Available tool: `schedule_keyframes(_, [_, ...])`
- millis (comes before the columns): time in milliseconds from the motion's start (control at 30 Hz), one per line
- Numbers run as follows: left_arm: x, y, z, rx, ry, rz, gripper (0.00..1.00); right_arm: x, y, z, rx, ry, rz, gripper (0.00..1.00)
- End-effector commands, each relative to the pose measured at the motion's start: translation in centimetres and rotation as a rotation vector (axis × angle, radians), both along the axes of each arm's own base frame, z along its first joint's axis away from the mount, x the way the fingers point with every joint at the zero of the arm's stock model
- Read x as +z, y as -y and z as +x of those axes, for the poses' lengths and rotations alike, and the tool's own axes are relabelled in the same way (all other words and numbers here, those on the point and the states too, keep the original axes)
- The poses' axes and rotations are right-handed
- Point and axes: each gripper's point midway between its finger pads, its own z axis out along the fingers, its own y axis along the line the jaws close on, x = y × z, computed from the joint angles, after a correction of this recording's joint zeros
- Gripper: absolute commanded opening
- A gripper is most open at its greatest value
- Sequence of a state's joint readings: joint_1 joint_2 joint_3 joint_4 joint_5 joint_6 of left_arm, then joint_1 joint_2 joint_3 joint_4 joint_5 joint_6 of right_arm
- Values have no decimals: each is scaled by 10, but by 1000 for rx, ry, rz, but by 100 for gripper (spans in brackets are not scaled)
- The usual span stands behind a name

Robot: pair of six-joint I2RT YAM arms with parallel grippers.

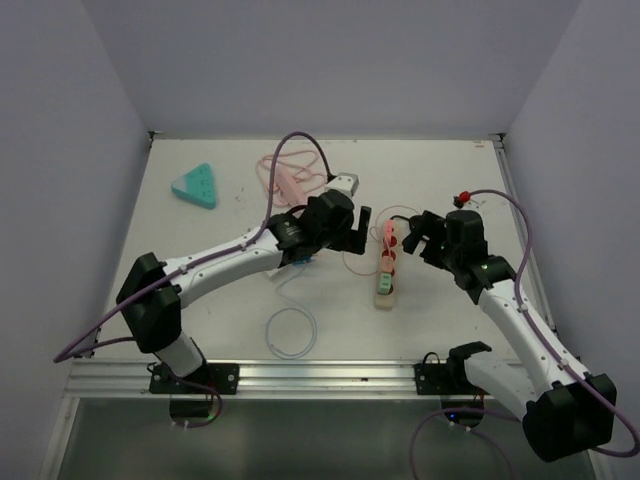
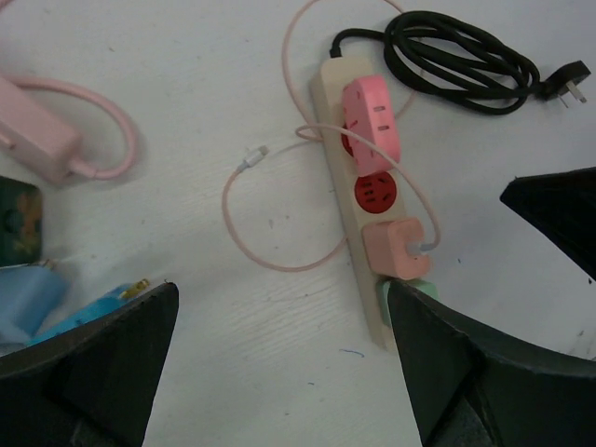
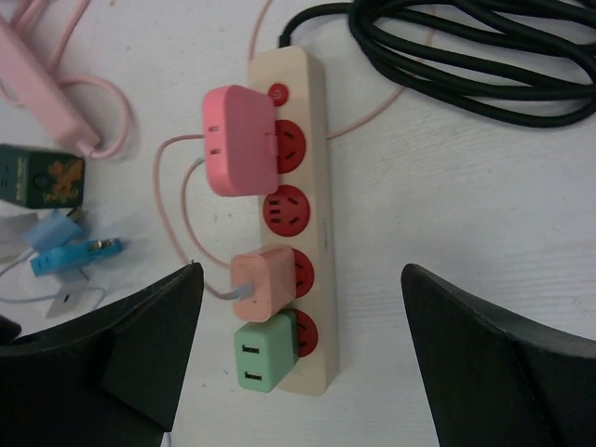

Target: Pull the plug off the socket

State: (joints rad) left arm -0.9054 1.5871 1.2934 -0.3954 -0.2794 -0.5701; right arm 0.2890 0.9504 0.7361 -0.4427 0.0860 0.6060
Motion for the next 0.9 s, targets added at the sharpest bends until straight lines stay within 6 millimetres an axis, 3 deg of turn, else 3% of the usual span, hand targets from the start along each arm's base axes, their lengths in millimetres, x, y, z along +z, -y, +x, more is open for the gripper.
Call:
schedule_keyframes(0, [-2,40,-20,-67,-62,-9,97,-8,19,5,-137,-21,86,90])
schedule_keyframes(67, [-2,57,-25,-103,-74,-16,96,-21,25,2,-169,-55,108,89])
schedule_keyframes(233, [-48,92,-49,-197,-192,27,92,-39,37,3,-237,-91,162,89])
schedule_keyframes(367, [-53,109,-60,-244,-200,35,89,-48,32,0,-218,-108,185,88])
schedule_keyframes(467, [-72,116,-64,-257,-235,72,86,-55,30,-3,-217,-128,197,88])
schedule_keyframes(633, [-87,120,-63,-250,-254,88,81,-60,24,-3,-194,-133,222,88])
schedule_keyframes(867, [-98,119,-59,-215,-262,84,60,-68,13,-4,-139,-154,256,88])
